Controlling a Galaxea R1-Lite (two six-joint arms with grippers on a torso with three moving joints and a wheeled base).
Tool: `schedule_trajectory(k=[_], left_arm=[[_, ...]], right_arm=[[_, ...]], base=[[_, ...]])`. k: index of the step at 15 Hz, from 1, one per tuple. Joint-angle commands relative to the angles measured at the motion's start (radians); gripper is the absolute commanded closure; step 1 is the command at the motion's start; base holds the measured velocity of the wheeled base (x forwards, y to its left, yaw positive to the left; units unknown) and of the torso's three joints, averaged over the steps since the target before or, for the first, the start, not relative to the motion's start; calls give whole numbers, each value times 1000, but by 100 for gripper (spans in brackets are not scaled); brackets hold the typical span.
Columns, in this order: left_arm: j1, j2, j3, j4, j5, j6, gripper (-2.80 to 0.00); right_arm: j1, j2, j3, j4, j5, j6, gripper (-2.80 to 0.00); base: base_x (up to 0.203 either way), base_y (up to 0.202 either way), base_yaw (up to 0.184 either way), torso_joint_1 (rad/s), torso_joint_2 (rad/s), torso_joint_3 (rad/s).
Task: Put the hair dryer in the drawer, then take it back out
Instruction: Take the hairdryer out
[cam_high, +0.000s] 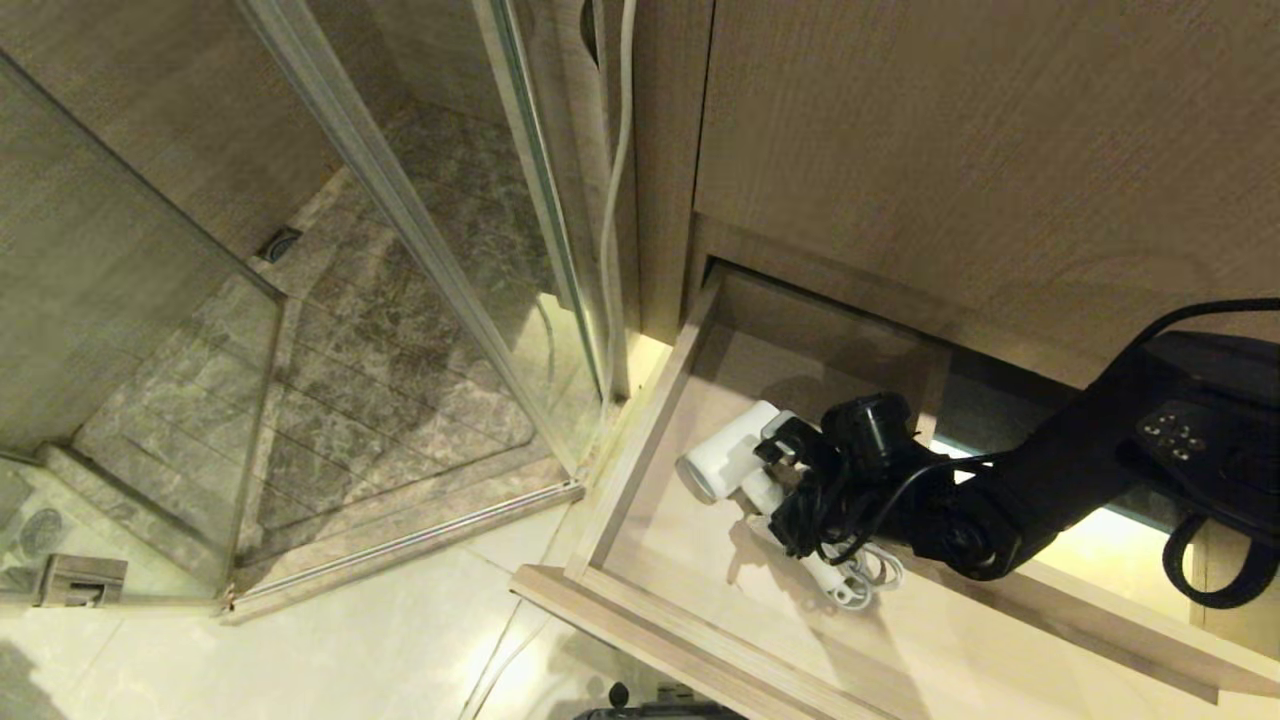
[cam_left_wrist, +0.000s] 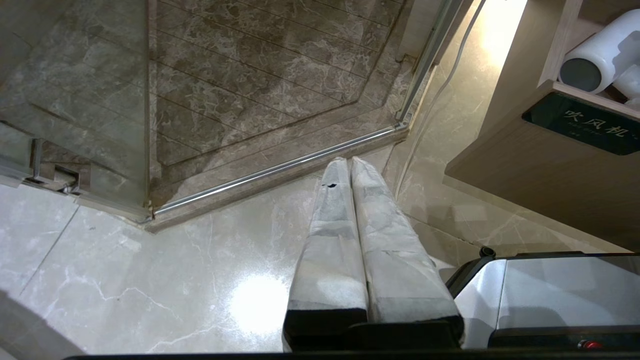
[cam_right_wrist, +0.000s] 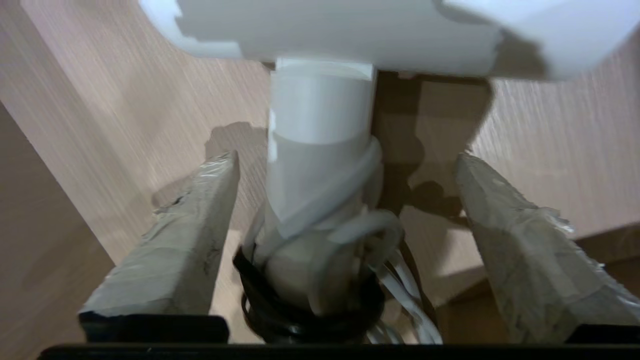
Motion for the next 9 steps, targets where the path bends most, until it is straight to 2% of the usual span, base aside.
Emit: schedule_trajectory(k=[1, 9], left_arm=[[-1, 1, 0, 0, 0, 0, 0], [-1, 0, 0, 0, 0, 0, 0]], right_arm=[[7, 30, -21, -10, 0, -2, -280], [36, 85, -93, -51, 3, -8, -280]], base=[[0, 0, 0, 0, 0, 0], [0, 0, 0, 0, 0, 0]])
